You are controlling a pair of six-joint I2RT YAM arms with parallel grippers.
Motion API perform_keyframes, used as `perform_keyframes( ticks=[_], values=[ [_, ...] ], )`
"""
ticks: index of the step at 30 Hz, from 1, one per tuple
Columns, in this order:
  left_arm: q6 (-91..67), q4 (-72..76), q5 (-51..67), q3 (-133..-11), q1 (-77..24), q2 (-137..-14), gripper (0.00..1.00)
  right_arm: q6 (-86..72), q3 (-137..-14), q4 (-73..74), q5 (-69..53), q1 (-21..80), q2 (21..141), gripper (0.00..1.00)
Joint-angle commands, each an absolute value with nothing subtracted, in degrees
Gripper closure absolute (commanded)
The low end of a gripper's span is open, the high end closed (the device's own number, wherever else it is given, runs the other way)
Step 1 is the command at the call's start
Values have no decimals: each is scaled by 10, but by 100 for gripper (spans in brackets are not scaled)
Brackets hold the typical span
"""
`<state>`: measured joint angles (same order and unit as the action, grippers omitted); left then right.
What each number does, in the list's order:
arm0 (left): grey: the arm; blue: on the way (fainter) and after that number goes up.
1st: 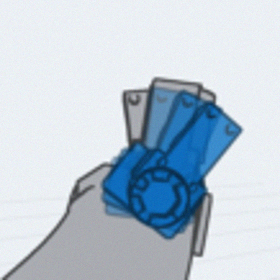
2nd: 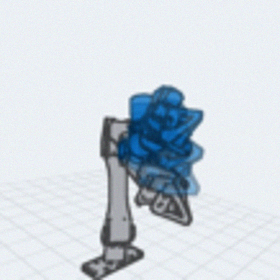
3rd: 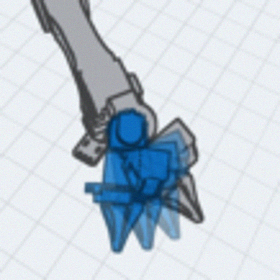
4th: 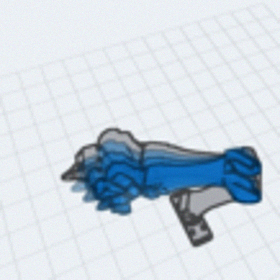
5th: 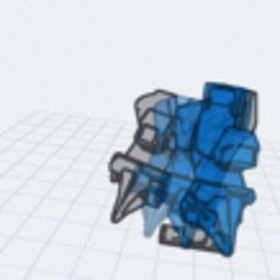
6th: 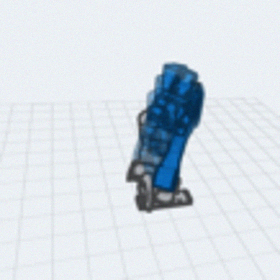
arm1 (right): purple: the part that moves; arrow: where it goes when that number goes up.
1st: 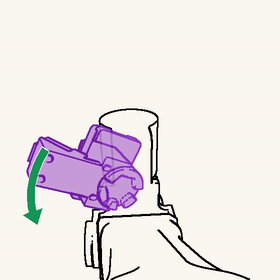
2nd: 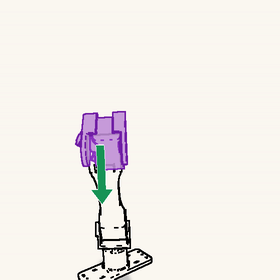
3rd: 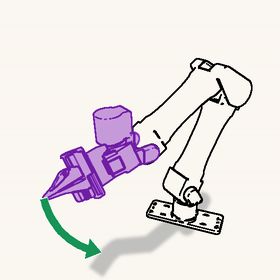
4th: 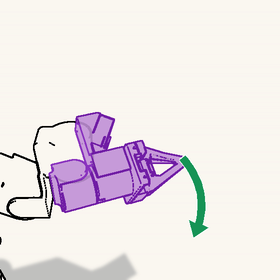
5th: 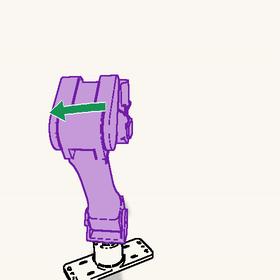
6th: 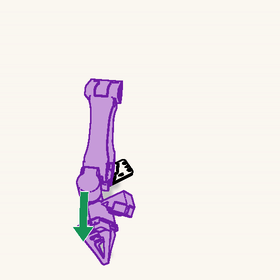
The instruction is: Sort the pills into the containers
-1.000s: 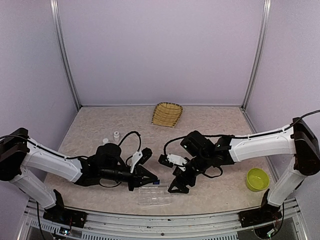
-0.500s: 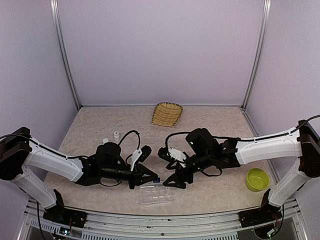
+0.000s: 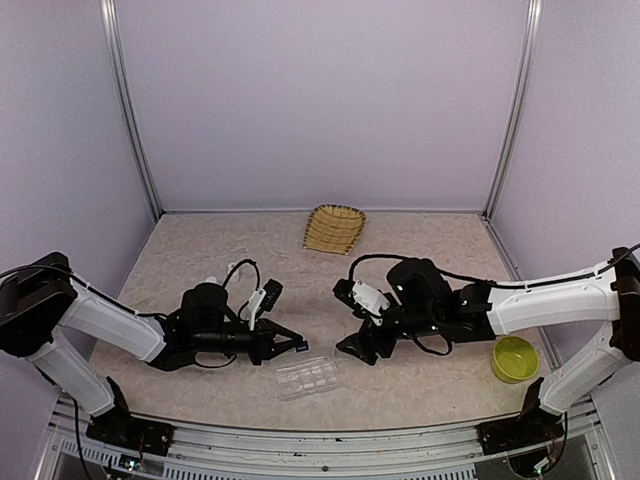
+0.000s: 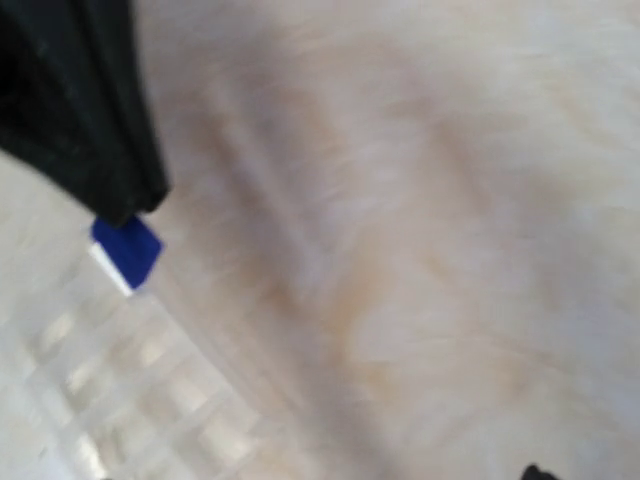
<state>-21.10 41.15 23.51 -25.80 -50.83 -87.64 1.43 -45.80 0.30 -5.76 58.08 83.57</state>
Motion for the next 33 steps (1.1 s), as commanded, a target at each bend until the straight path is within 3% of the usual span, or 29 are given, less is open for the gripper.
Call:
perform_keyframes(
  ticks=[1, 17, 23, 33],
  values=[
    [-279, 488, 221, -238, -490, -900, 100, -60, -455, 9, 22, 580, 813, 16],
    [-388, 557, 128, -211, -502, -897, 100, -192, -584, 91, 135, 719, 949, 29],
    [-404, 557, 96, -205, -507, -898, 100, -223, -603, 91, 176, 736, 1012, 38],
    [-437, 603, 94, -188, -506, -925, 100, -253, -604, 75, 223, 737, 1052, 42]
  ],
)
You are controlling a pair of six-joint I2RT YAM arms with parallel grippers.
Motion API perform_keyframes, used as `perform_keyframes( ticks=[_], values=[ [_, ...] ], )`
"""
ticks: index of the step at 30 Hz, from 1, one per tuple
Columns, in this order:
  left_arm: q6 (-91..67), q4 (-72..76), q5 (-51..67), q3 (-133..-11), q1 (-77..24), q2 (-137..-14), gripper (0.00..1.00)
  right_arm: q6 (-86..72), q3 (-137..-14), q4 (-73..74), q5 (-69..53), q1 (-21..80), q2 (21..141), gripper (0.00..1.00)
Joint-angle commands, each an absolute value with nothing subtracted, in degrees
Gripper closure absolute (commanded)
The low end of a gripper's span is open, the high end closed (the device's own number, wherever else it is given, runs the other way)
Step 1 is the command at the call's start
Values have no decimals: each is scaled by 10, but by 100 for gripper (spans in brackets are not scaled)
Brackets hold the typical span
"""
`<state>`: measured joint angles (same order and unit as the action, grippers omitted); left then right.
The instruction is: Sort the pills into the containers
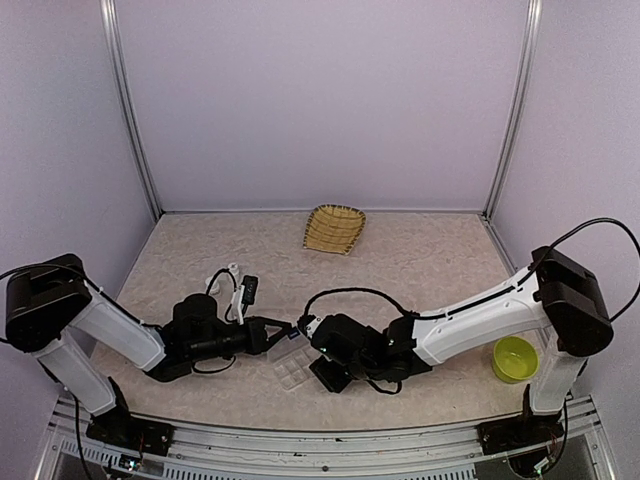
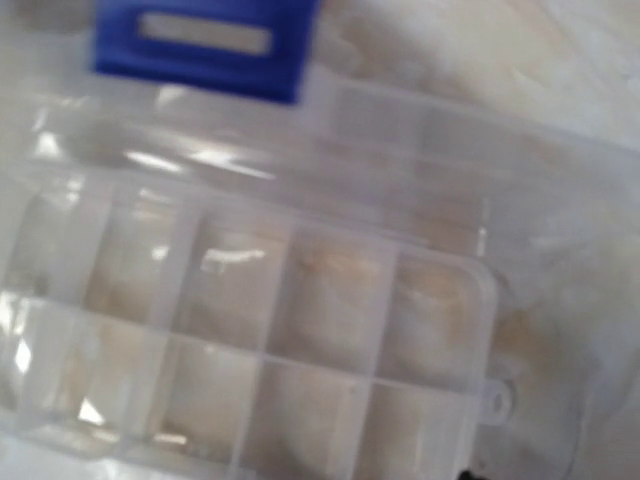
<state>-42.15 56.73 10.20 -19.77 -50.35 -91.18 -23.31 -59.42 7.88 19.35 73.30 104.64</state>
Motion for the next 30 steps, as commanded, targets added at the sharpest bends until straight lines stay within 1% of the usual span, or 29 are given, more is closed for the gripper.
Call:
perform_keyframes(
  ticks=[1, 13, 19, 26, 30],
  values=[
    [-439, 606, 93, -187, -506, -927, 100, -253, -604, 72, 222, 737, 1054, 42],
    [-459, 628, 94, -180, -501, -936, 100, -250, -598, 28, 203, 737, 1043, 44],
    [-464, 629, 92, -176, -495, -931, 100, -247, -617, 37, 203, 737, 1076, 44],
    [-461, 602, 80, -173, -481, -903, 100, -252, -615, 41, 190, 737, 1097, 44],
    [-450, 570, 68, -177, -468, -880, 98, -251, -612, 42, 187, 736, 1093, 44]
  ],
)
